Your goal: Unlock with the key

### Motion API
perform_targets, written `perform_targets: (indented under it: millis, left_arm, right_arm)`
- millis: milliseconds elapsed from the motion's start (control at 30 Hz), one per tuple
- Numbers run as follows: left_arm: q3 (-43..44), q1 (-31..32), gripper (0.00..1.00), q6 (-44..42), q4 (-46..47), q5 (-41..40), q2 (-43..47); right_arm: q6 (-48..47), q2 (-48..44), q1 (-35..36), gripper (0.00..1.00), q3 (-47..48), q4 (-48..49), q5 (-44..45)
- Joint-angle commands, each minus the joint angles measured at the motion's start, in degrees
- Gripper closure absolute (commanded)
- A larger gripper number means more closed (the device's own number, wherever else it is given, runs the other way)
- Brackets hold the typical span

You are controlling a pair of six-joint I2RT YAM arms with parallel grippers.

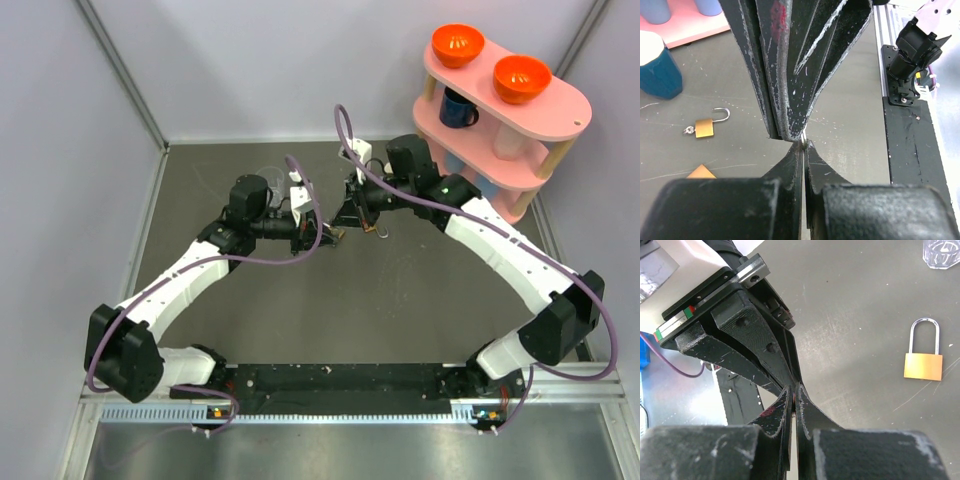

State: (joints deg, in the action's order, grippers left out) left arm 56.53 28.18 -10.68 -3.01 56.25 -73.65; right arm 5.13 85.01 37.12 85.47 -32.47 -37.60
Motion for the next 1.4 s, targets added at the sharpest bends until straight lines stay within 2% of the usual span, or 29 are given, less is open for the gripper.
perform_targets:
  millis: [0, 67, 100, 133, 167, 267, 367, 467, 633, 833, 1200, 1300, 1367]
  left_arm:
    - [0.6, 0.2, 1.0, -0.75, 2.57, 1.41, 1.14]
    - [0.6, 0.12, 1.0, -0.66, 1.95, 1.32, 1.22]
    - [0.6, 0.12, 1.0, -0.75, 1.69, 1.06, 1.31]
    - [0.68, 0.12, 1.0, -0.84, 1.43, 0.97, 1.31]
    - [0.51, 0.2, 1.0, -0.75, 0.99, 0.79, 1.49]
    - [0.07, 0.2, 1.0, -0.75, 0.63, 0.7, 1.66]
    - [-0.19, 0.2, 1.0, -0.05, 0.72, 0.88, 1.32]
    - [-0.11, 0.2, 1.0, 0.66, 1.07, 1.32, 0.88]
    - [-0.11, 0.2, 1.0, 2.06, 1.86, 2.28, 0.61]
    - [-0.37, 0.12, 1.0, 2.59, 2.13, 2.11, 0.52]
    - [-1.25, 0.2, 1.0, 3.21, 2.56, 2.02, 0.35]
    - [-1.34, 0.2, 1.0, 3.29, 2.57, 2.11, 0.26]
    - [-1.25, 0.12, 1.0, 3.38, 2.48, 2.29, 0.17]
  right_arm:
    - [-1.69, -1.87, 0.06, 1.0, -0.3, 1.97, 1.48]
    - [-2.22, -2.65, -0.47, 0.98, -0.31, 1.97, 1.66]
    - [-3.53, -3.18, -0.73, 0.94, -0.65, 2.06, 1.57]
    - [-4.24, -3.71, -1.0, 0.9, -0.92, 1.97, 1.57]
    - [-4.86, -4.93, -1.26, 0.81, -1.18, 2.06, 1.13]
    - [-11.08, -7.57, -1.44, 0.68, -2.94, 2.32, 0.34]
    - [-13.29, -8.72, -1.44, 0.59, -5.05, 3.29, -0.53]
    - [-13.74, -8.99, -1.44, 0.56, -6.81, 4.52, -1.33]
    - [-14.35, -6.62, -1.35, 0.56, -7.6, 5.49, 1.12]
    - [-13.65, -4.68, -1.18, 0.54, -8.22, 7.33, 0.17]
    - [-15.14, -5.12, 1.72, 0.54, -9.27, 9.0, 3.24]
    - [-16.02, -5.03, 2.6, 0.57, -9.71, 9.26, 3.94]
    - [-16.64, -5.03, 2.87, 0.65, -9.97, 9.27, 4.29]
